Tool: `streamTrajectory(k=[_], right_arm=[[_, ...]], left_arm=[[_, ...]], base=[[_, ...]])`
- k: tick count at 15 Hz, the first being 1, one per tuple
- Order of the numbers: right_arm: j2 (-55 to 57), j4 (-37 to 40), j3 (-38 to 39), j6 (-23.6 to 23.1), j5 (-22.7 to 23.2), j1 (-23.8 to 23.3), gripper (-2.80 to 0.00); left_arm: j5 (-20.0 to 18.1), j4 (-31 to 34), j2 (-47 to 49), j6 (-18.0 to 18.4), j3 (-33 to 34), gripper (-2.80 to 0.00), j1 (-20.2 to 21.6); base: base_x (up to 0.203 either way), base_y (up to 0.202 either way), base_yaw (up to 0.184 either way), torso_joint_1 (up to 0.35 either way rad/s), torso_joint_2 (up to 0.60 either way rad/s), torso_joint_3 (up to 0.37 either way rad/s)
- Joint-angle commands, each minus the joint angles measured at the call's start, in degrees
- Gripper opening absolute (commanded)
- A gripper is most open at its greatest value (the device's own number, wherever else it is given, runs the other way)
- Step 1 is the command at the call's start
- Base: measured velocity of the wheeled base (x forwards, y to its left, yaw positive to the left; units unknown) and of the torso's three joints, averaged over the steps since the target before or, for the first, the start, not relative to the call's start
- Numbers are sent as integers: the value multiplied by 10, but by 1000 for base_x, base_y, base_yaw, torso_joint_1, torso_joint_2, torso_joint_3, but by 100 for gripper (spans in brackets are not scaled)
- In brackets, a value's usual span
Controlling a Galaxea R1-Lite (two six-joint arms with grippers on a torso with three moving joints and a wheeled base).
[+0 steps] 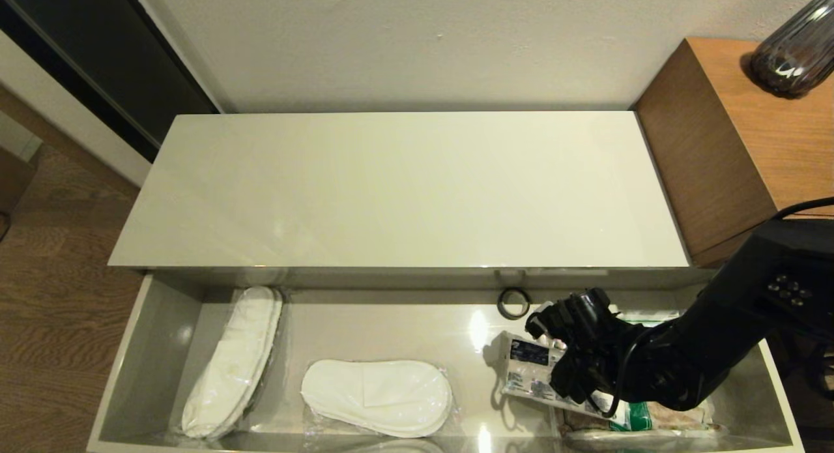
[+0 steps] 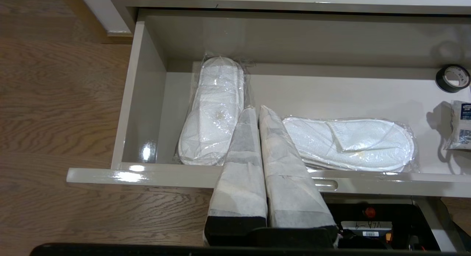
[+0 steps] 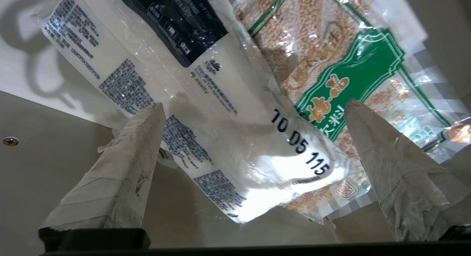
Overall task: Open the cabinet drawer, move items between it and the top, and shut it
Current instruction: Take out the tissue from the drawer
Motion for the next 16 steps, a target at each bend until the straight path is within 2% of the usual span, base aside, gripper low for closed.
streamTrajectory(k=[1,16], right_arm=[[9,-3,-1,0,-1,1,0],[27,-4,-2,3,-4,16,0]], left_arm=[[0,0,1,0,0,-280,0],[0,0,1,0,0,-280,0]], base=[[0,0,0,0,0,0],[0,0,0,0,0,0]])
